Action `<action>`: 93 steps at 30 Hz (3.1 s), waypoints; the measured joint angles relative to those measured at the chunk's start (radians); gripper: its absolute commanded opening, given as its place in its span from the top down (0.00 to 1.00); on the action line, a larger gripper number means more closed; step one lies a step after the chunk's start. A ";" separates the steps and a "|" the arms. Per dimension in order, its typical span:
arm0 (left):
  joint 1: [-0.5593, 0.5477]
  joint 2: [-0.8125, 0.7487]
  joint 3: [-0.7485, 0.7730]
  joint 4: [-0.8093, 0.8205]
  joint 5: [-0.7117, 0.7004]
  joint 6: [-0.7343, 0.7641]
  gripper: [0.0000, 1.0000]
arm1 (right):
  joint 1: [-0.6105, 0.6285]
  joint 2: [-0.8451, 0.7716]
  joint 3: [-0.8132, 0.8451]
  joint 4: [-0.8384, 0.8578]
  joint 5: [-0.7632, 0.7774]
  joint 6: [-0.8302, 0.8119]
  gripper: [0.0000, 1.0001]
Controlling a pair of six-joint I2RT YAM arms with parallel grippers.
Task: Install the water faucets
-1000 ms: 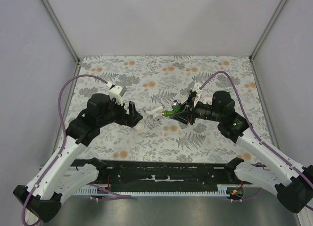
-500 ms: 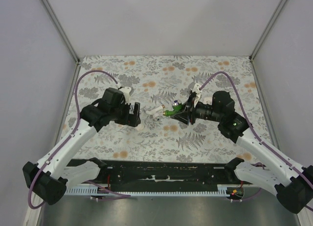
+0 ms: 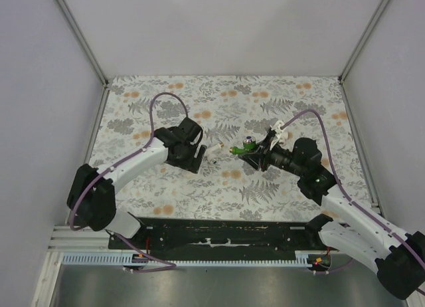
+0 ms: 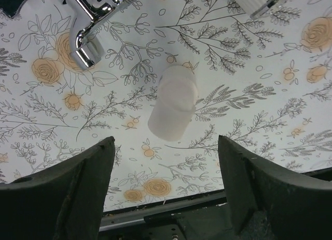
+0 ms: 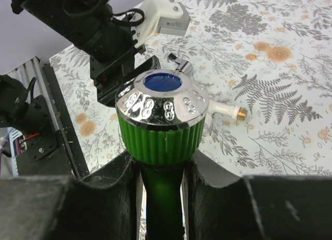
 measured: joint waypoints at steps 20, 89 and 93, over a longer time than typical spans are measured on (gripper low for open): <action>0.000 0.286 0.058 0.016 0.024 -0.002 0.75 | 0.000 -0.034 -0.011 -0.045 0.058 -0.087 1.00; 0.393 -0.302 -0.051 1.216 1.266 -1.358 0.98 | 0.000 0.239 0.350 0.333 -0.470 -0.908 1.00; 0.393 -0.295 -0.046 1.226 1.301 -1.370 0.98 | 0.000 0.233 0.365 0.328 -0.490 -0.917 1.00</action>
